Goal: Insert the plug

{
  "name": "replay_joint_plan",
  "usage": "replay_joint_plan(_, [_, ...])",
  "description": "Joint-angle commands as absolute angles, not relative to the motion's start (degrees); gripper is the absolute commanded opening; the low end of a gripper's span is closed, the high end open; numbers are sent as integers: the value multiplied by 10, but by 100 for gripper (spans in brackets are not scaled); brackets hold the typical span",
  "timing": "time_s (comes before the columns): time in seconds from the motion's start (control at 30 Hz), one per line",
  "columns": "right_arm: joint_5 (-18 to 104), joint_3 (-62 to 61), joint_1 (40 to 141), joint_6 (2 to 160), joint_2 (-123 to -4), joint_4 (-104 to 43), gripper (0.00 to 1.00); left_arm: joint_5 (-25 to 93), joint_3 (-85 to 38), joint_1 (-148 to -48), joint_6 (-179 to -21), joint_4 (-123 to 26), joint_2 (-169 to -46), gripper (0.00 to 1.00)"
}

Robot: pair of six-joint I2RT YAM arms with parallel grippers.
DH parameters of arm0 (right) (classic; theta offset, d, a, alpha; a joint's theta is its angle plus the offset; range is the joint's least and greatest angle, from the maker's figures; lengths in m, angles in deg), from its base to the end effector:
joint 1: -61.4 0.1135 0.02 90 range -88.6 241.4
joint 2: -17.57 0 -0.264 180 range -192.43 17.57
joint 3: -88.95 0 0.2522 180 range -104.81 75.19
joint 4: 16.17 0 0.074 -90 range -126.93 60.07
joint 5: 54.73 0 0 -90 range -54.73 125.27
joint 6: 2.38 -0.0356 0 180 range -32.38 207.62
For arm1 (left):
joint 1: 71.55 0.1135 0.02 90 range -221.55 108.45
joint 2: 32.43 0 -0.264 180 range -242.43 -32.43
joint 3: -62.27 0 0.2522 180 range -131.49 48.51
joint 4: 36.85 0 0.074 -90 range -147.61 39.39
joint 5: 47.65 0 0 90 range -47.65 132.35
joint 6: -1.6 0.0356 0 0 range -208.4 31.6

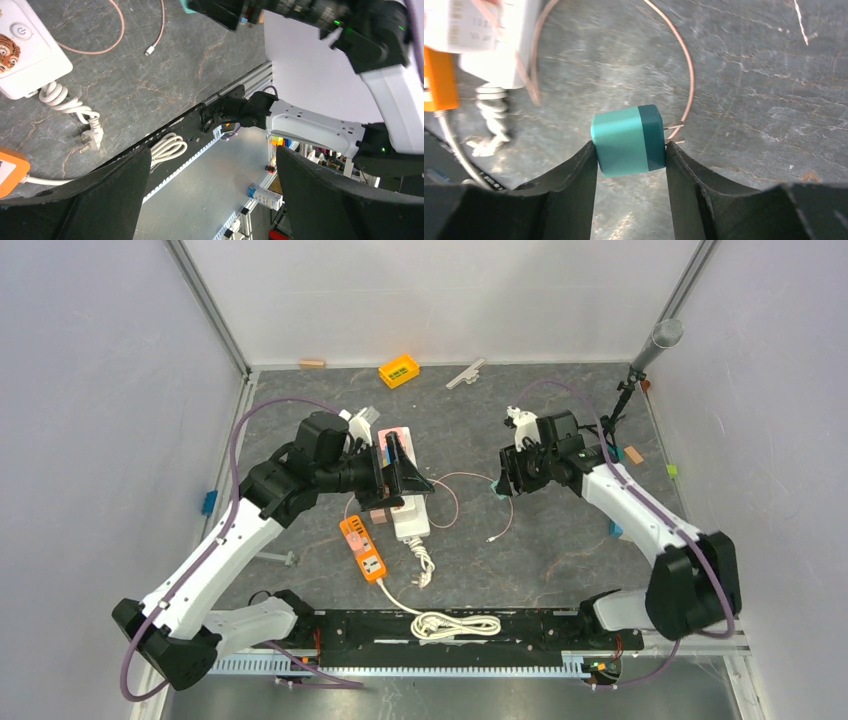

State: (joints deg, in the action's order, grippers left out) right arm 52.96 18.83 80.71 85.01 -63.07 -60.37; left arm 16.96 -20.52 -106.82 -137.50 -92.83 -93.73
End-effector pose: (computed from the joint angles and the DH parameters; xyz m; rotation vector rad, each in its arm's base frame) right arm 0.2676 0.1052 0.2398 -0.4937 2.4975 0.5422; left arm 0.1670 -0.1368 0.3773 -0.0065 2.4223 -1.2516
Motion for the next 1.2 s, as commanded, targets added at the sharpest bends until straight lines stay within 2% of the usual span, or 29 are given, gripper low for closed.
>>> replay_joint_plan(0.0, [586, 185, 838, 816, -566, -603, 6, 178, -228, -1063, -1372, -946, -949, 100])
replay_joint_plan(0.13, [611, 201, 886, 729, -531, -565, 4, 200, -233, -1062, -1391, -975, -956, 100])
replay_joint_plan(0.3, [659, 268, 925, 531, -481, -413, 1, 224, -216, -1062, -1377, -958, -939, 96])
replay_joint_plan(0.47, [671, 299, 932, 405, -460, -331, 0, 242, -212, -1063, -1243, -936, -902, 93])
replay_joint_plan(0.6, [683, 282, 937, 388, -467, -343, 0, 251, -188, -1064, -1108, -905, -866, 88])
replay_joint_plan(0.7, [690, 273, 943, 381, -472, -349, 0, 267, -158, -1075, -1008, -859, -839, 89])
replay_joint_plan(0.77, [691, 272, 949, 374, -472, -348, 0, 236, -146, -1083, -929, -836, -836, 89])
replay_joint_plan(1.0, [692, 267, 971, 356, -477, -340, 0, 249, -161, -1162, -747, -830, -897, 90])
replay_joint_plan(1.17, [693, 263, 982, 352, -478, -339, 0, 245, -169, -1208, -689, -821, -935, 91])
